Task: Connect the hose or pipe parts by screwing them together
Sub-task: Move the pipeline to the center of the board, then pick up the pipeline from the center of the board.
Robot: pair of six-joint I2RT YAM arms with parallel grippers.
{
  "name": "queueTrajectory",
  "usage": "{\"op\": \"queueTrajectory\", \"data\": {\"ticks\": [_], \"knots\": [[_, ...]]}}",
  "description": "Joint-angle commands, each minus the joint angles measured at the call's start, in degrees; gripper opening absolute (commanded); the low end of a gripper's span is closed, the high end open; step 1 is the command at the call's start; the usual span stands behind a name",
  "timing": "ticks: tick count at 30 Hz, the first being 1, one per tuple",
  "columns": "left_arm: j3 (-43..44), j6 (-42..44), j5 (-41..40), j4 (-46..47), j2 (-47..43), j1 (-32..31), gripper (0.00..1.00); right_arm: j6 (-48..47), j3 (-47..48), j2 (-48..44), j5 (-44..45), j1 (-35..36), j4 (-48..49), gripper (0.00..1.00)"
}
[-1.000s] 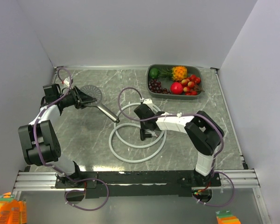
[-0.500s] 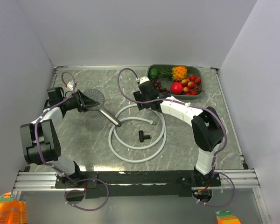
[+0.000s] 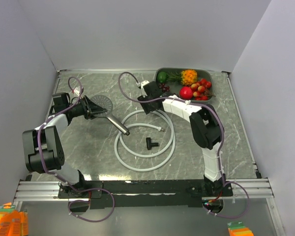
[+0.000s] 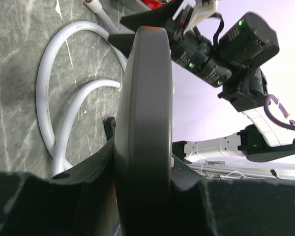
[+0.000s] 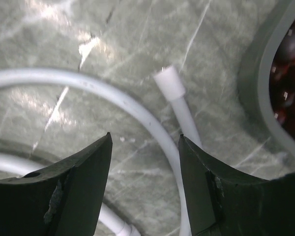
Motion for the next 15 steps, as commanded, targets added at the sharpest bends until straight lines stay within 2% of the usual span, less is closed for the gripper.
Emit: {"op": "queueTrajectory", "data": {"ticks": [1,6,15], "knots": [[0.23,-0.93,4.00,2.99,-0.85,0.01,0.01,-1.55,6.80,3.41,0.41,-0.57,-1.99,0.64],[0.40,-1.11,4.62,2.99,-1.03,0.01,0.01,-2.25,11.37,6.94,0.68,-1.27,-4.46,0.61],[0.58,-1.37,5.94,3.96,0.81,0.19,0.01,-2.16,10.59,8.34,-0.73,-2.95,-3.58,0.57]]}}
